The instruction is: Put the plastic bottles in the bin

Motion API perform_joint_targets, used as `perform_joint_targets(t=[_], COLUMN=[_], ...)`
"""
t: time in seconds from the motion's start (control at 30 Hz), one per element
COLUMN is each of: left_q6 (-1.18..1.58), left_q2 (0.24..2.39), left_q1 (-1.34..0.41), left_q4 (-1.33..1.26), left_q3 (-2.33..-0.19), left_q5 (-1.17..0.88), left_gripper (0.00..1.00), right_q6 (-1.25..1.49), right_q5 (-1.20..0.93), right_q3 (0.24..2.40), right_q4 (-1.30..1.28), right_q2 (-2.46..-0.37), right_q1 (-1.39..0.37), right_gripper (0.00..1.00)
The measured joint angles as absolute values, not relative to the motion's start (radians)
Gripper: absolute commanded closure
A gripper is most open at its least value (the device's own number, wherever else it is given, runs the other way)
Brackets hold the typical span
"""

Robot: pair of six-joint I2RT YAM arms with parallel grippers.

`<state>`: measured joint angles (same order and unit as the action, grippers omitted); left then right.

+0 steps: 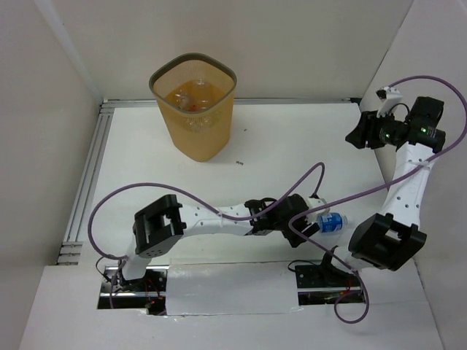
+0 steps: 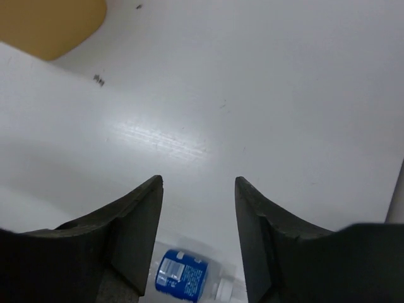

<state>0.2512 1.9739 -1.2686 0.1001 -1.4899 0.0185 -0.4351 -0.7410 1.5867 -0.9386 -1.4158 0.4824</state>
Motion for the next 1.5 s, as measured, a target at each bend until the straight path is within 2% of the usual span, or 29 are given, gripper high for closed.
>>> perform_joint_targets(t=[0.13,0.43,0.63,0.7,0.97,1.0,1.4,1.5], left_q6=[0.207,0.156,0.159,0.163,0.152,0.139,-0.065,-0.126], left_q2=[2.043,2.206,2.237,2.233,2.134,2.123,2.124,2.141], left_q1=[-1.269,-1.269,-1.269,-1.269,-1.269,-1.269,-1.269,-1.269], left_q4=[0.135,0.168,0.174,0.163,0.136,0.128,0.054,0.029], left_q3=[-1.552,-1.727,-1.724,-1.699,-1.555,-1.555,-1.644,-1.648], left_q5=[0.024,0.025,0.057,0.098,0.187,0.194,0.166,0.149], left_gripper=[0.25,0.26,0.26,0.20,0.12,0.08,0.05,0.01], right_q6=[-0.518,-0.595,-0.616,-0.625,-0.713,-0.727,-0.776,-0.780], right_q5=[-0.801,-0.897,-0.910,-0.909,-0.900,-0.900,-0.898,-0.898], right_q3=[1.577,1.580,1.580,1.576,1.499,1.496,1.496,1.496], right_q4=[-1.026,-1.129,-1.138,-1.138,-1.158,-1.164,-1.190,-1.200], right_q2=[-1.382,-1.364,-1.363,-1.361,-1.354,-1.354,-1.354,-1.355], right_q1=[0.536,0.583,0.583,0.583,0.590,0.591,0.592,0.592], right_gripper=[0.37,0.36,0.35,0.31,0.30,0.30,0.28,0.28])
